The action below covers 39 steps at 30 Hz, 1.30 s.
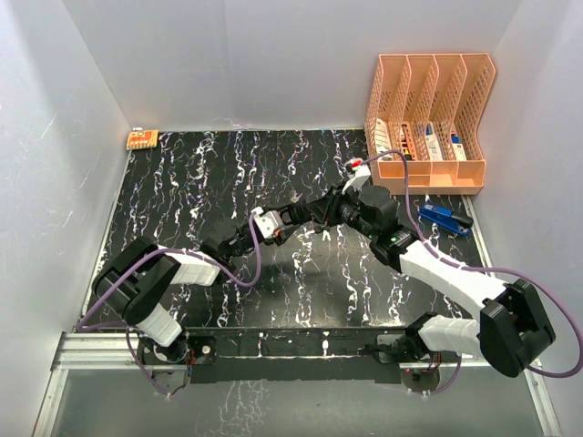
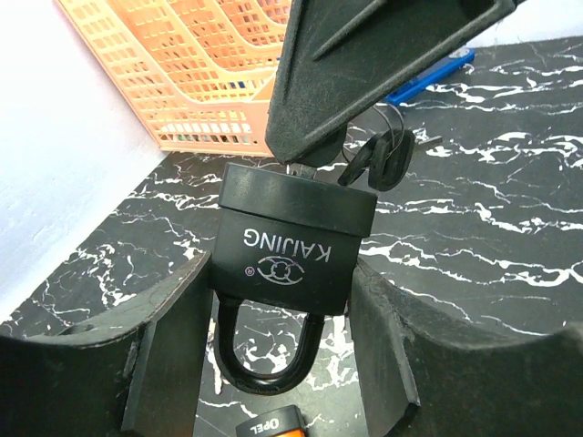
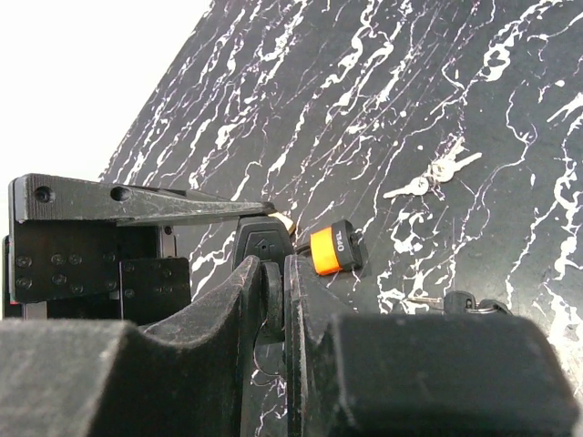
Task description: Unlock with the key
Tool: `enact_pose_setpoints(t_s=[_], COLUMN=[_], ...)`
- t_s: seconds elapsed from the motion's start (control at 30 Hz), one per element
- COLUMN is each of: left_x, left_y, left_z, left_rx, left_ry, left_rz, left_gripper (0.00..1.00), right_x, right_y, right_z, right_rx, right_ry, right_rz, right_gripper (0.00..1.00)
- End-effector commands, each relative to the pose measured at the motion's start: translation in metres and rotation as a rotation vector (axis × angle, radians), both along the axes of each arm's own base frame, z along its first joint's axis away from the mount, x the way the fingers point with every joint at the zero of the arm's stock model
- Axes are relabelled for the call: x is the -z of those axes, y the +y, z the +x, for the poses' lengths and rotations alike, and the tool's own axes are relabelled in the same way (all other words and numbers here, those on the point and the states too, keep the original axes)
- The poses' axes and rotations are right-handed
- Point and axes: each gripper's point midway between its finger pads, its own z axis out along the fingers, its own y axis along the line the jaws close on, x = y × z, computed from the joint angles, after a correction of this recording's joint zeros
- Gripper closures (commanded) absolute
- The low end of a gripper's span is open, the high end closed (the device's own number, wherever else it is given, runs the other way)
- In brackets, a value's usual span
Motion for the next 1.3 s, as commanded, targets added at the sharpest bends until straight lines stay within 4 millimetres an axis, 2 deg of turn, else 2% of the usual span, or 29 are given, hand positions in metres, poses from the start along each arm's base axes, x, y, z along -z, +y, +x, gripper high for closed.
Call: enact_pose_setpoints(t_s=[0.0, 0.2, 0.37, 0.67, 0.97, 1.27], left_x=[-0.093, -0.108, -0.113, -0.095, -0.083, -0.073], left_y=[-0.006, -0.008, -0.009, -0.001, -0.004, -0.015], left_z=[-0.012, -0.012, -0.001, 0.004, 0.005, 0.003], left_rx=[0.045, 0.054, 0.011, -0.095, -0.183, -0.29], left_ry=[-0.177, -0.114, -0.013, 0.112, 0.222, 0.193], left_rz=[-0.238, -0.289, -0.314, -0.347, -0.353, -0.31], left_gripper=[1.0, 1.0, 1.0, 1.0, 1.0, 1.0], right_x=[-0.017, -0.011, -0.012, -0.012, -0.008, 0.008], right_y=[0.019, 0.023, 0.023, 0.024, 0.029, 0.037], right_z=[-0.005, -0.007, -0.006, -0.003, 0.003, 0.016], right_rx=[-0.074, -0.103, -0.099, -0.086, -0.082, -0.051], right_ry=[-0.027, -0.028, -0.031, -0.012, 0.021, 0.133], right_rz=[0.049, 0.048, 0.056, 0.068, 0.08, 0.063], right_gripper=[1.0, 1.0, 1.0, 1.0, 1.0, 1.0])
